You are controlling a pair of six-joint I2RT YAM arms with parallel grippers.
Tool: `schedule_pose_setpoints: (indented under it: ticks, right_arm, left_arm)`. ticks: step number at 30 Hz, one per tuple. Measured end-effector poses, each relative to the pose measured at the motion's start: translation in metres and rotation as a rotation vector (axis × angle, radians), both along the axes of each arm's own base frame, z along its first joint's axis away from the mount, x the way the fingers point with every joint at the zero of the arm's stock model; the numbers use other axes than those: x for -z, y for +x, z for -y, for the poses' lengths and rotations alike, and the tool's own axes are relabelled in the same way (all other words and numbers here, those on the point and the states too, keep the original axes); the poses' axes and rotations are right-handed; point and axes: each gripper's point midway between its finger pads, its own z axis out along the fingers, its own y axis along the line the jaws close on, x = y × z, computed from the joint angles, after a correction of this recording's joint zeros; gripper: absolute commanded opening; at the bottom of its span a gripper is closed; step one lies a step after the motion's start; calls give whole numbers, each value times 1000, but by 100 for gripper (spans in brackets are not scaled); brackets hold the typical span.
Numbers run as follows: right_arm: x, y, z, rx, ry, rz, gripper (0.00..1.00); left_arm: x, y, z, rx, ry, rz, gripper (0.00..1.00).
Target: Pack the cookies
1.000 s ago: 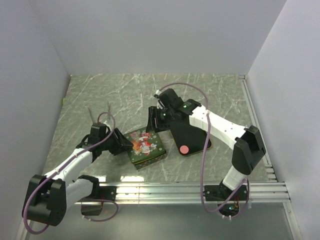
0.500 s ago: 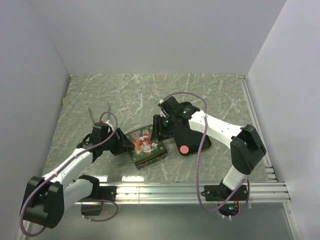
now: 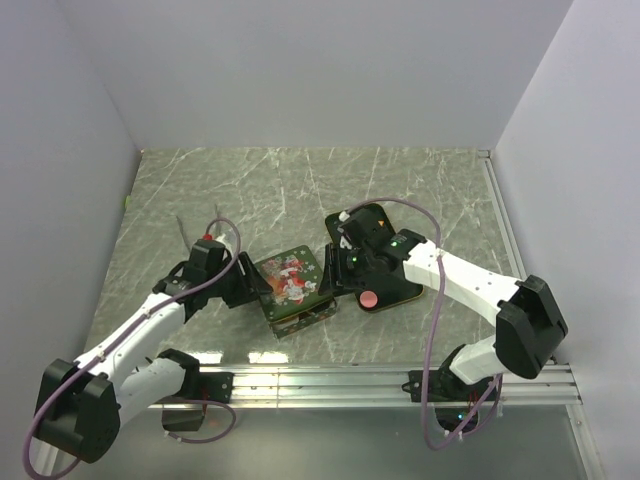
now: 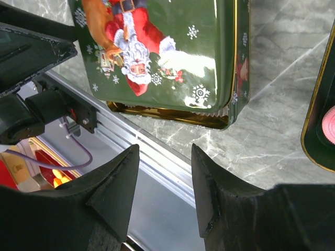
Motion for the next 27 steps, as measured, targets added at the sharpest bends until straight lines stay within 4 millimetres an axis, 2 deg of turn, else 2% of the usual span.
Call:
schedule_pose_setpoints:
  ticks: [3,5,6,10,12,13,15,18,22,25,27]
  right_arm:
    - [0,0,0,9,1,-5,52]
    - [-3,0,0,15,7,-1,54]
    - [-6,0,1,17,13,6,54]
    - [-20,-3,4,34,49,36,54]
    - [-20,-10,9,42,57,35,54]
    - [-17,-13,12,47,56,29,54]
    - [-10,-19,17,59,50,10,54]
    - [0,-26,23,75,40,-17,51]
    - [6,-37,25,67,41,-32,29]
    - [6,-49,17,19,59,-14,14]
    - [9,-58,10,-19,69,-5,8]
  left_arm:
    - [1,-3,-3,-5,25,-25,63]
    - [-10,1,-5,-12,42,-15,66]
    - [-21,5,-5,-19,49,0,66]
    - [-90,39,0,-29,40,157,67]
    - [-111,50,4,-19,35,205,68]
    - [-115,52,4,-15,37,214,68]
    - [-112,52,1,-9,65,207,68]
    - [-97,53,-7,-9,119,166,65]
    - [-74,76,-22,-29,170,97,61]
    - [-58,104,-37,-58,189,53,57]
    - [-51,124,-42,-63,196,41,56]
